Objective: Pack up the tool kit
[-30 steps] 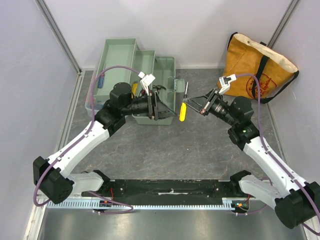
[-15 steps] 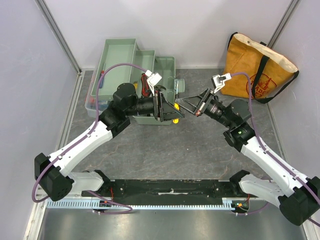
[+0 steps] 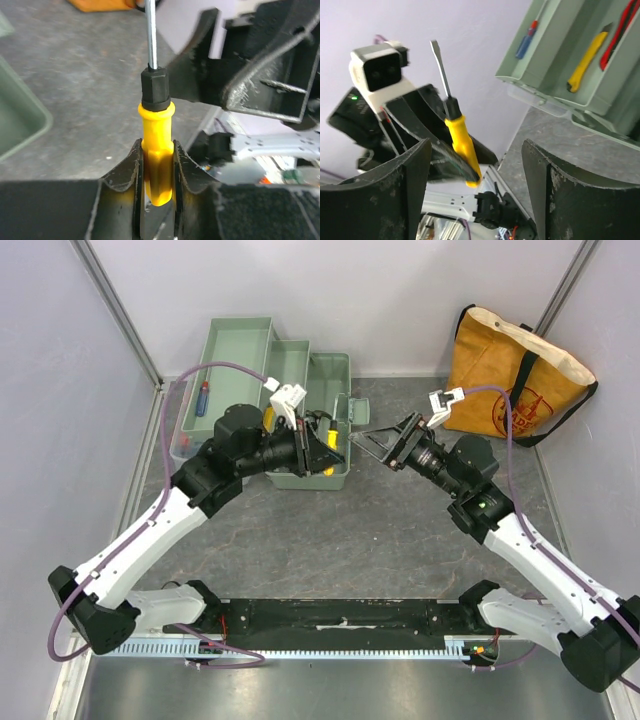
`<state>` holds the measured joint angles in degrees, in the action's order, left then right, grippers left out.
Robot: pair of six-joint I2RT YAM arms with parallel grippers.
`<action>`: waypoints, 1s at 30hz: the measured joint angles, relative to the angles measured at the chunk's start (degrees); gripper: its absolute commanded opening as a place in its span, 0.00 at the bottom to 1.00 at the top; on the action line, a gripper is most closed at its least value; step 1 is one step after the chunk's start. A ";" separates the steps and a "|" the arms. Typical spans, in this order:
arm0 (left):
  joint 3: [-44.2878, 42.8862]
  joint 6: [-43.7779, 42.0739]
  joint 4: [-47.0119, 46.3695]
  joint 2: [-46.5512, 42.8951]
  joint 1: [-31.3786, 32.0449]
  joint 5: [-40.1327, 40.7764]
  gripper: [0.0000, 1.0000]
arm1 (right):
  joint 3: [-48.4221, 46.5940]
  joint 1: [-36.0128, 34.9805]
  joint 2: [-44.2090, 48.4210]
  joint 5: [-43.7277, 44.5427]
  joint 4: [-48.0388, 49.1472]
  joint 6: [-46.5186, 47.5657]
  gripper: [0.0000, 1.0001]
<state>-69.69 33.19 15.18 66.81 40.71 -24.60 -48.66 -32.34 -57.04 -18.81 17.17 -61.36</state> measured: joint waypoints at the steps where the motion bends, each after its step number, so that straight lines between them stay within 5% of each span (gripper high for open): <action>1: -1.77 -1.64 2.93 0.04 -0.22 3.08 0.02 | -0.63 0.00 0.11 0.94 -1.99 1.09 0.79; 9: -17.33 -11.54 18.32 5.73 -12.79 16.74 0.02 | -2.21 0.02 3.50 4.90 -11.74 6.47 0.81; 15: -23.91 -16.76 23.76 15.69 -26.86 18.29 0.02 | 0.74 0.04 7.17 7.34 -17.55 8.81 0.82; 22: -29.59 -23.56 28.30 27.41 -31.67 18.03 0.07 | 4.63 0.04 6.93 8.39 -22.29 10.56 0.82; 25: -31.32 -26.43 29.55 30.99 -32.04 18.47 0.12 | 5.57 0.04 4.98 8.37 -22.73 11.10 0.82; 30: -32.85 -29.29 30.62 33.46 -32.68 18.78 0.49 | 5.90 0.04 1.01 8.33 -23.37 11.96 0.83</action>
<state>-102.54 3.90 45.80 100.27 8.03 -5.82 -42.76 -32.29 -56.03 -10.48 -6.20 -49.41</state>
